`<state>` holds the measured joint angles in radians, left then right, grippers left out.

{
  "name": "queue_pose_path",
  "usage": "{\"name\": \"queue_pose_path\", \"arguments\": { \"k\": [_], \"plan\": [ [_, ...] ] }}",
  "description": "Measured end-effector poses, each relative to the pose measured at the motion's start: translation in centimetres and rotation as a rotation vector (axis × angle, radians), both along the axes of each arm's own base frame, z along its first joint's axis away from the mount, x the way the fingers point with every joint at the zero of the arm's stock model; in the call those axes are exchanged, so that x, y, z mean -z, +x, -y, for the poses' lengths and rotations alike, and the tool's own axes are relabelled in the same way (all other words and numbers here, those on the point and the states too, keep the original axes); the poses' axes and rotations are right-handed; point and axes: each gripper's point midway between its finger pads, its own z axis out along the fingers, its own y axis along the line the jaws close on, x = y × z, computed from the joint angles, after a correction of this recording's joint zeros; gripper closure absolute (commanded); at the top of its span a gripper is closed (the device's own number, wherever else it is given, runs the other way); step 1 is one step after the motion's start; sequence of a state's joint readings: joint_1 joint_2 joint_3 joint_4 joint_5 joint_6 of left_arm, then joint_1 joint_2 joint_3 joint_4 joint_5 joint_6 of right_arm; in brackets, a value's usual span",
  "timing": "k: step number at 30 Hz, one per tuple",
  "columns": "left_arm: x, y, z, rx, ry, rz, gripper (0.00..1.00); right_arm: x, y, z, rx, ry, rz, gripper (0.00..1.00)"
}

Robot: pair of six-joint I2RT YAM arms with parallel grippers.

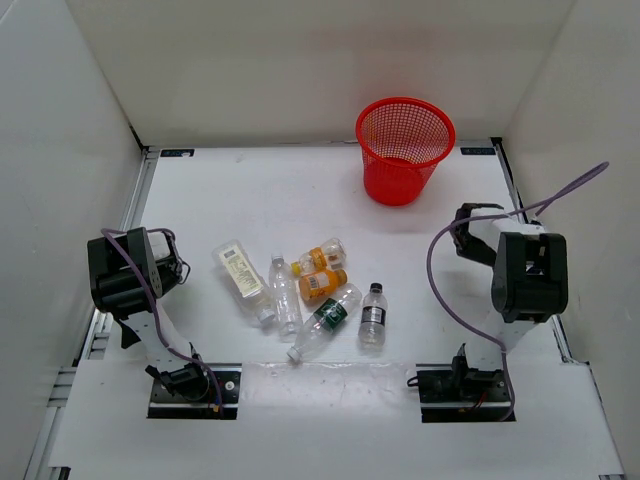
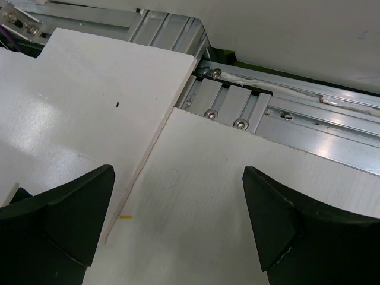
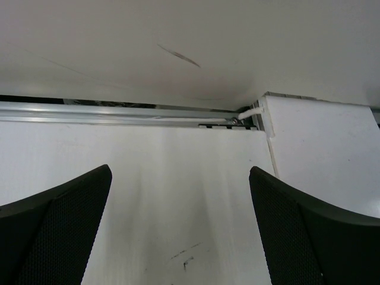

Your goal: Put the plastic bottles in the bin

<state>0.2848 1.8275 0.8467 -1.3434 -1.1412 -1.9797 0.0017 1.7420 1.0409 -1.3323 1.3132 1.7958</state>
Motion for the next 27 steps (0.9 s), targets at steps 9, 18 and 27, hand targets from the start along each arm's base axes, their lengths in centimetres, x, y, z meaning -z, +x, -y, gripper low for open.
{"name": "queue_pose_path", "arguments": {
  "k": [9, 18, 27],
  "plan": [
    [-0.7, 1.5, -0.4, 0.042, -0.001, -0.022, 0.00, -8.3, 6.7, -3.0, -0.246, 0.068, 0.132, 0.00],
    [-5.3, 8.7, 0.7, 0.382, 0.106, -0.048, 0.00, -11.7, 9.8, -7.5, -0.802, 0.330, 0.327, 0.00],
    [-17.2, 15.8, 12.1, 0.918, 0.226, 0.222, 0.00, -11.1, 8.5, -17.7, -1.432, 0.545, 0.221, 0.00]
  ]
}}
